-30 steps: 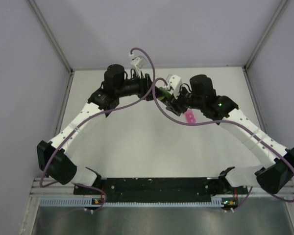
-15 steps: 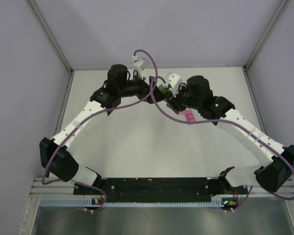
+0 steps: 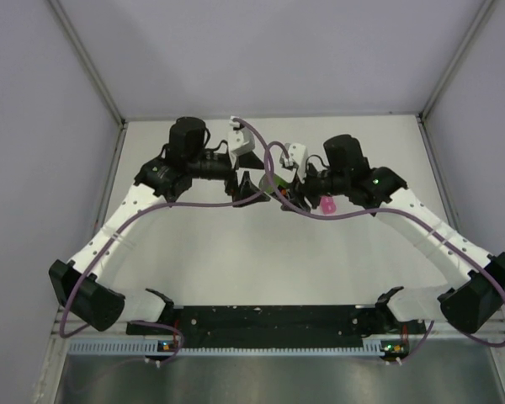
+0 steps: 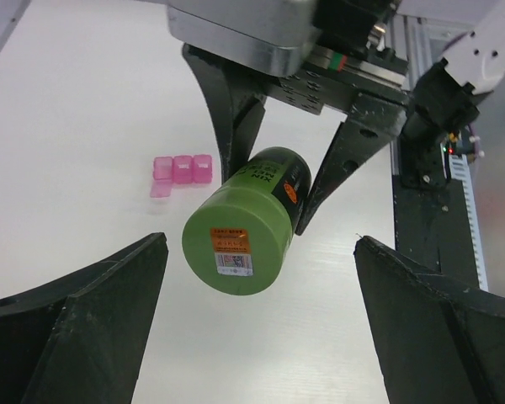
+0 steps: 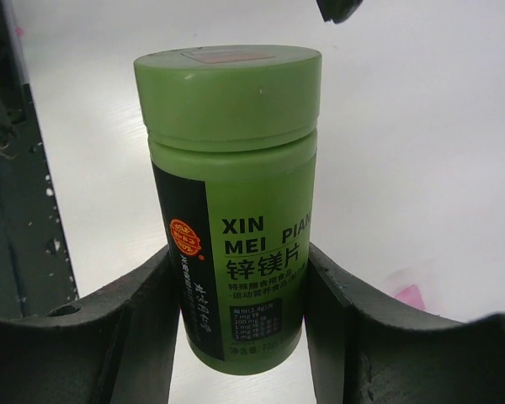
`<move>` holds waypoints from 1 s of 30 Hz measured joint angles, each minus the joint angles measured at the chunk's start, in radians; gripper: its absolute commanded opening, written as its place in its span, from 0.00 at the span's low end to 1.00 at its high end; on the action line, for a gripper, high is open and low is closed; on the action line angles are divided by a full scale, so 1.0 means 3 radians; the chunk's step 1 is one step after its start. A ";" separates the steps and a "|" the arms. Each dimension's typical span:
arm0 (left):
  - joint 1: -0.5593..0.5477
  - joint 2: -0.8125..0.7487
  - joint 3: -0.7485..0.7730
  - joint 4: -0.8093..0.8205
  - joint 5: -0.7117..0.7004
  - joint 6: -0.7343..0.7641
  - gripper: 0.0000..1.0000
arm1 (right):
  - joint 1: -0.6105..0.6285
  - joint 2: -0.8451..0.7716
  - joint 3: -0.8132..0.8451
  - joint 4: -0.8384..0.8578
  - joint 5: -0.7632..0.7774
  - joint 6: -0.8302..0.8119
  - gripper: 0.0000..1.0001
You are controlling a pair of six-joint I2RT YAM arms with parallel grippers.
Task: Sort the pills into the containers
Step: Unscrew the lid of the pill bottle.
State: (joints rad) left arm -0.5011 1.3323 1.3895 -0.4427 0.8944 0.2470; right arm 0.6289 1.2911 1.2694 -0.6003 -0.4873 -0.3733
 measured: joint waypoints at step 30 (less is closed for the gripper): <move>-0.0004 0.0064 -0.0324 0.0189 0.0618 0.0212 0.30 | -0.0011 -0.0003 0.0008 -0.0329 -0.0532 -0.0151 0.00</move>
State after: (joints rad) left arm -0.5022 1.3514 1.2922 -0.3859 1.0798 0.3107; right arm 0.6254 1.2903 1.2716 -0.6991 -0.6468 -0.4187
